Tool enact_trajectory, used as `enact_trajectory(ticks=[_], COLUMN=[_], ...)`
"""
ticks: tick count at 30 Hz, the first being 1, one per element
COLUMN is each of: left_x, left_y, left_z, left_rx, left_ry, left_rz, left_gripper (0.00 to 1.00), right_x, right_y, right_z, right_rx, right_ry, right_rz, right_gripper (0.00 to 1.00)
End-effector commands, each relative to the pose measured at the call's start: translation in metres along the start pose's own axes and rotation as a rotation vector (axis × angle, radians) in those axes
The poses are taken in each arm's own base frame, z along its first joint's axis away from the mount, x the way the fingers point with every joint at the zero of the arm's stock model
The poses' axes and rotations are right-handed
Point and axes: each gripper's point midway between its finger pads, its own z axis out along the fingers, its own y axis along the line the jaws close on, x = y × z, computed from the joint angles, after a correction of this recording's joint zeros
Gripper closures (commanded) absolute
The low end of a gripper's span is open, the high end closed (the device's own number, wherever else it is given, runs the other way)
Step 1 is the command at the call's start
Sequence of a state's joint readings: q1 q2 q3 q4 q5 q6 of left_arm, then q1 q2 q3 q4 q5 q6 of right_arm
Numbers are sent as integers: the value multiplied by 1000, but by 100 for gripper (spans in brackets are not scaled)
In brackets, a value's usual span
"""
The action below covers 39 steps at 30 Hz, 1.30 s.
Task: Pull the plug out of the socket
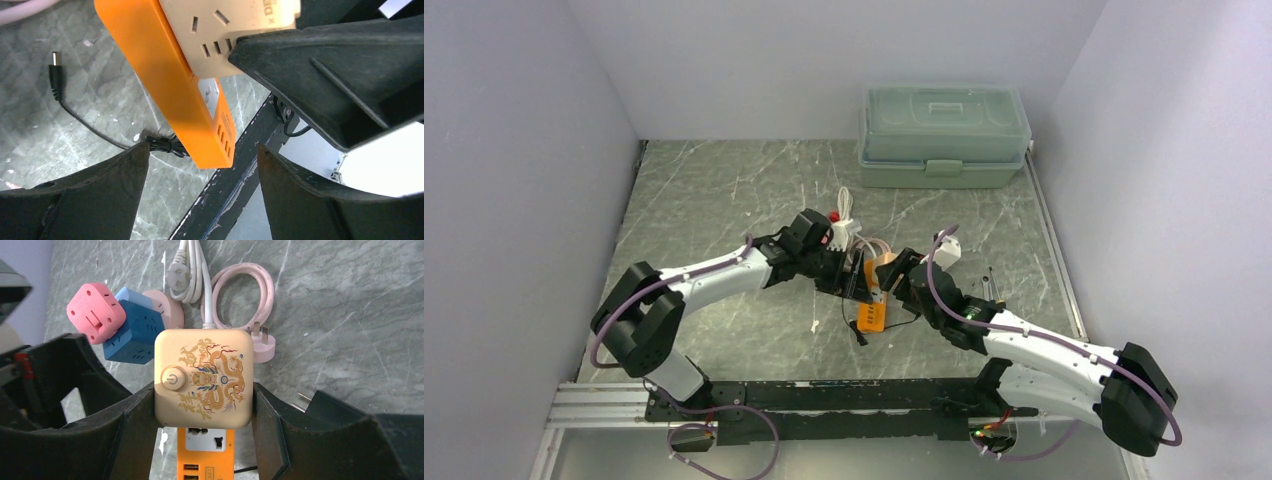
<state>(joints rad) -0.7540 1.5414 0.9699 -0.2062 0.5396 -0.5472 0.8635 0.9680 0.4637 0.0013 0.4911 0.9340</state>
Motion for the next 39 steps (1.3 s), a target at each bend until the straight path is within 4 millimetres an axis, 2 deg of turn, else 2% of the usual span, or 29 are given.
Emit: enact_trajectory(ticks=[1, 4, 9, 15, 18, 21, 24, 27, 31, 36, 39], left_x=[4, 10, 13, 23, 21, 20, 22, 22, 23, 25, 26], left_y=[-9, -6, -11, -12, -14, -14, -13, -14, -15, -12, -13], left_z=[12, 19, 25, 34, 36, 36, 37, 38, 38, 41, 42], left_rx=[67, 67, 121, 167, 189, 187, 186, 196, 203, 197, 203], left_ry=[26, 53, 69, 112, 106, 104, 111, 116, 116, 127, 131], left_rz=[-27, -42, -64, -129, -135, -136, -148, -154, -157, -166, -173], left_gripper=[18, 21, 37, 51, 56, 55, 42, 36, 42, 44, 51], right_x=[-31, -32, -30, -32, -31, -31, -31, -32, -34, -36, -35], right_y=[27, 30, 28, 26, 26, 26, 25, 26, 26, 28, 28], right_z=[-3, -3, -1, -1, 0, 0, 0, -1, -2, -3, -2], right_rx=[-80, -96, -83, -81, -78, -77, -77, -78, -79, -87, -85], right_ry=[-108, -111, -108, -121, -121, -121, -124, -128, -134, -140, -139], right_rz=[128, 142, 137, 147, 145, 149, 156, 158, 165, 183, 178], right_gripper=[100, 100, 100, 100, 100, 100, 100, 100, 100, 100, 100])
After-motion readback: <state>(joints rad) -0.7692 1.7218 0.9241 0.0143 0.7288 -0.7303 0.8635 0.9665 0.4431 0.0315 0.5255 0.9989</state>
